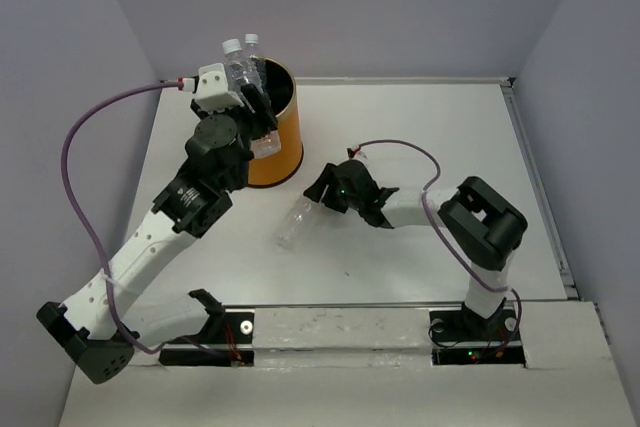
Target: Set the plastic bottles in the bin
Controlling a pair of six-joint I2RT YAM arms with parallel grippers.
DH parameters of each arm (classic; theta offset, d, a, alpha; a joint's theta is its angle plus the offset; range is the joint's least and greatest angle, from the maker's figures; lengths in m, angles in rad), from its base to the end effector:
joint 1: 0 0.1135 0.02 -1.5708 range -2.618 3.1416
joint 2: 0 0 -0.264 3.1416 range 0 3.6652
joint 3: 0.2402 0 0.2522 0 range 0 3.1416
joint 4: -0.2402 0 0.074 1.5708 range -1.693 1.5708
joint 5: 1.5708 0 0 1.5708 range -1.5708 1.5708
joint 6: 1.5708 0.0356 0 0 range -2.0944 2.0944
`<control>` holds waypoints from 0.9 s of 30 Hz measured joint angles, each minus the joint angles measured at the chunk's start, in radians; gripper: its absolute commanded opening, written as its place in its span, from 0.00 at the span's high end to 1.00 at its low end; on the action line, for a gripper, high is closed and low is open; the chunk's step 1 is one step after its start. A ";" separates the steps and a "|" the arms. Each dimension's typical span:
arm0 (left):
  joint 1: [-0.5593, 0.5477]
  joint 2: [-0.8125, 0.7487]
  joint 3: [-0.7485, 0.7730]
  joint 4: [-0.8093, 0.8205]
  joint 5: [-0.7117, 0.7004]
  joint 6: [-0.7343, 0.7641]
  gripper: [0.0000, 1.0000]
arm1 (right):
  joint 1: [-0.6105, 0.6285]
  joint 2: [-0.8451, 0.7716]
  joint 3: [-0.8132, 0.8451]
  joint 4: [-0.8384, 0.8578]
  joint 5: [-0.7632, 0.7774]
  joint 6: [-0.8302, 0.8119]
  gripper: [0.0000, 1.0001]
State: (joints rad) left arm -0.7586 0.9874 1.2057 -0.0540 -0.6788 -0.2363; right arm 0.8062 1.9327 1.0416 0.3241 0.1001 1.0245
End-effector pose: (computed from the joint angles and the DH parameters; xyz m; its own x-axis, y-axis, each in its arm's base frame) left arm 0.1613 -0.1221 0.4621 0.0953 -0.3414 -0.9351 0.1113 0.9371 -0.3308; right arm 0.2839 0.2908 0.1488 -0.7568 0.4391 -0.4841 -0.0250 0.7206 0.6929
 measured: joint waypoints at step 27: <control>0.401 0.654 0.036 0.626 -0.169 0.389 0.24 | -0.013 -0.643 -0.017 -0.026 0.186 -0.590 0.80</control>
State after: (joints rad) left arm -0.3580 1.6413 1.2415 0.5716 -0.8474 0.1524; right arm 0.7933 1.2900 1.0248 0.2985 0.2863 0.4343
